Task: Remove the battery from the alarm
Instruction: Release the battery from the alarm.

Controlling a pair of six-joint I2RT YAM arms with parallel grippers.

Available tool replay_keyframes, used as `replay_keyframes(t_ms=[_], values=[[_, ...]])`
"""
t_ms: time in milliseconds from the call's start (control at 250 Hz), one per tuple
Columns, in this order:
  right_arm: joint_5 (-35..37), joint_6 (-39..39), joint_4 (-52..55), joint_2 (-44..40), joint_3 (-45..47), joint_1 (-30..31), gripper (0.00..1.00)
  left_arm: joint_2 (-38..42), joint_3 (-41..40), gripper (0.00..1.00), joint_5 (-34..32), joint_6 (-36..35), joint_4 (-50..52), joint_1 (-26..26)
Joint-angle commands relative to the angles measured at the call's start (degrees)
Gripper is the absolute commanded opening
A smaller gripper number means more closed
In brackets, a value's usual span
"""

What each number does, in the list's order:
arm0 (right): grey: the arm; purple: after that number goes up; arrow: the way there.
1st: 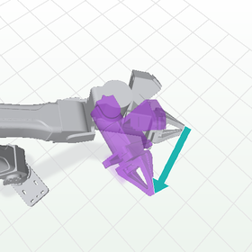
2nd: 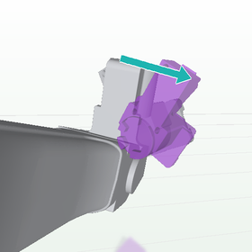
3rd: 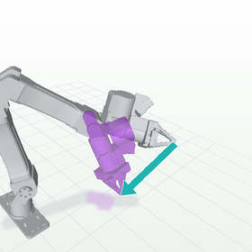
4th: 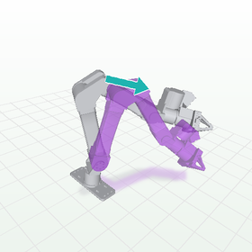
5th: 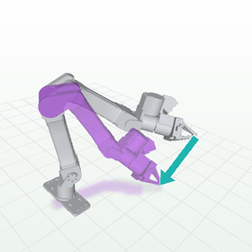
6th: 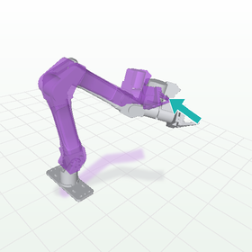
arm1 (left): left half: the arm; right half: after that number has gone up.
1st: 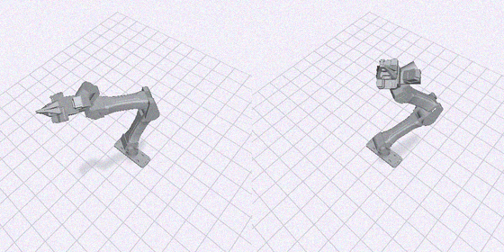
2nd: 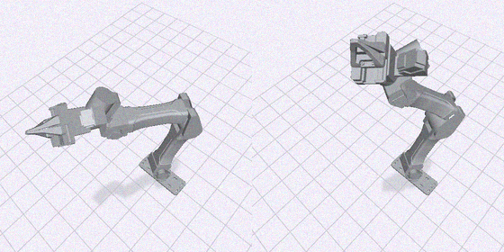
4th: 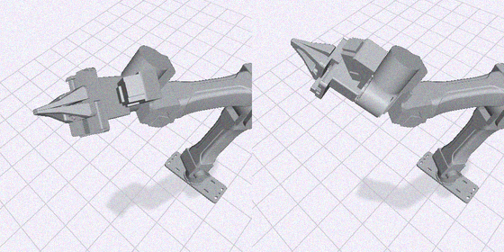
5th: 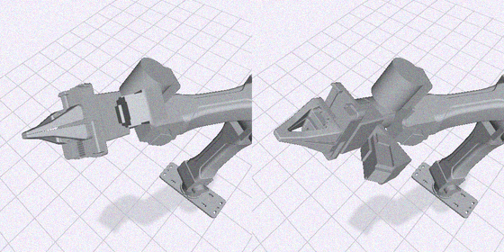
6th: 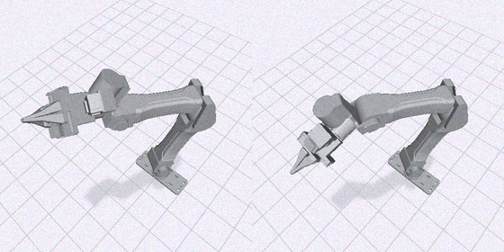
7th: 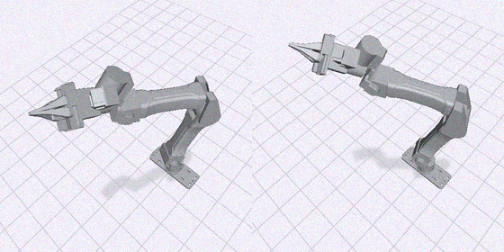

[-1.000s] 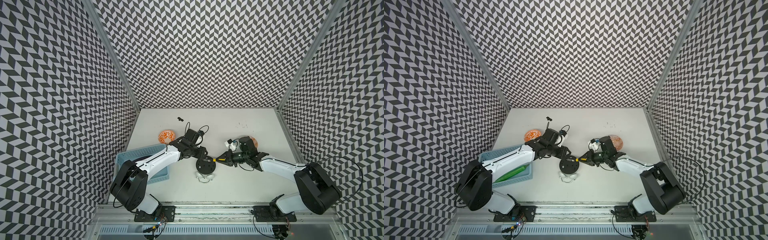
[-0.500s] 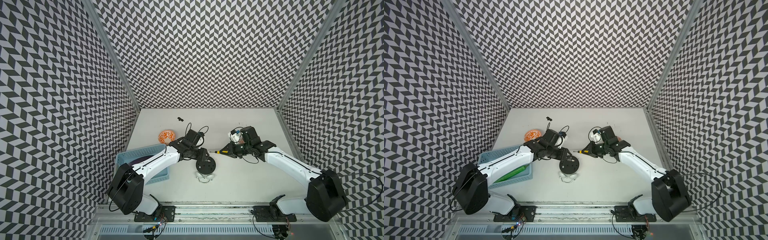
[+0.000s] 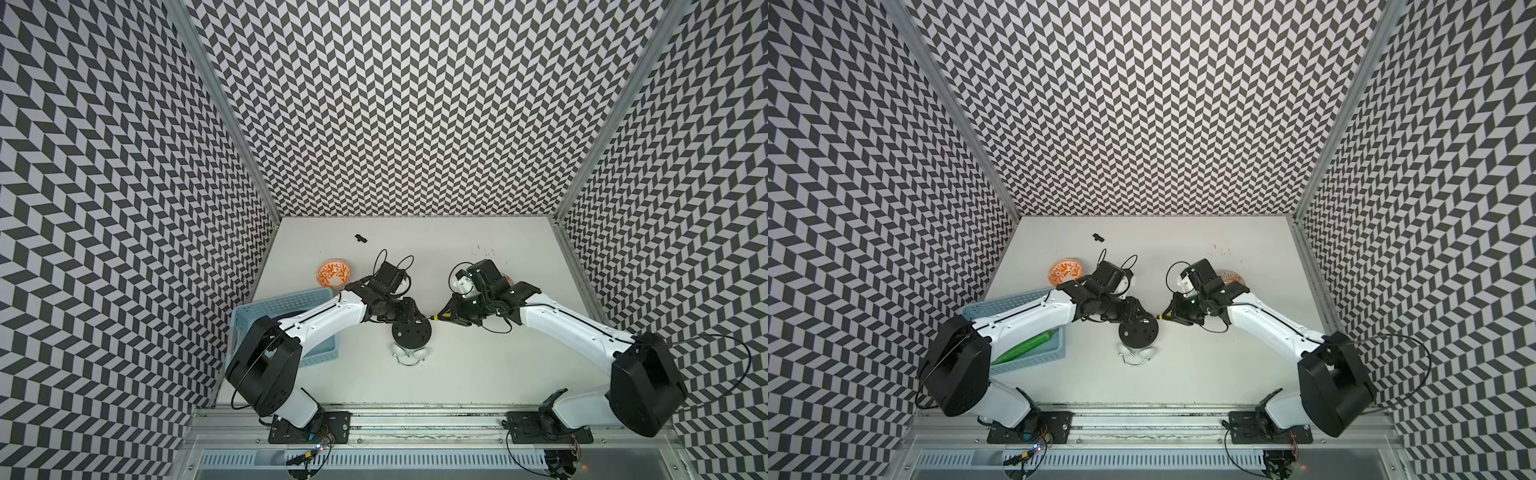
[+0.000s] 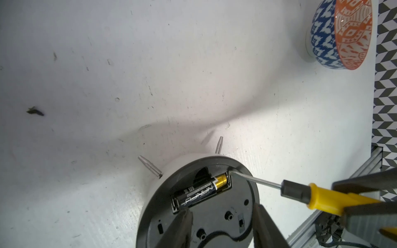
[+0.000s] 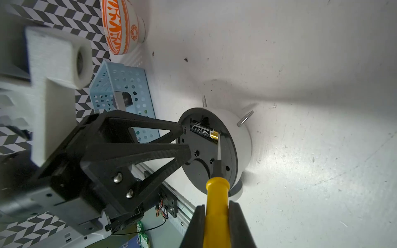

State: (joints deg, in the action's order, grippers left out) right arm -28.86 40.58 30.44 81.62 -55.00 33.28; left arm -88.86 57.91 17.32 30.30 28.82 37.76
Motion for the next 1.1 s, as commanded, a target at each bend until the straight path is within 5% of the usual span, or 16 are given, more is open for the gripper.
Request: replay_keyframes(t_ms=[0, 441, 1098], values=[[1.8, 1.0, -1.0, 0.2, -0.5, 0.4, 0.00, -1.5, -0.4, 0.45, 1.1, 1.0, -1.5, 0.1], [12.3, 1.5, 1.7, -6.8, 0.3, -1.5, 0.00, 0.2, -1.3, 0.49, -2.6, 1.5, -0.8, 0.1], [-3.8, 2.8, -9.2, -5.2, 11.8, -0.7, 0.00, -2.7, -1.3, 0.48, 3.8, 2.8, -6.0, 0.3]])
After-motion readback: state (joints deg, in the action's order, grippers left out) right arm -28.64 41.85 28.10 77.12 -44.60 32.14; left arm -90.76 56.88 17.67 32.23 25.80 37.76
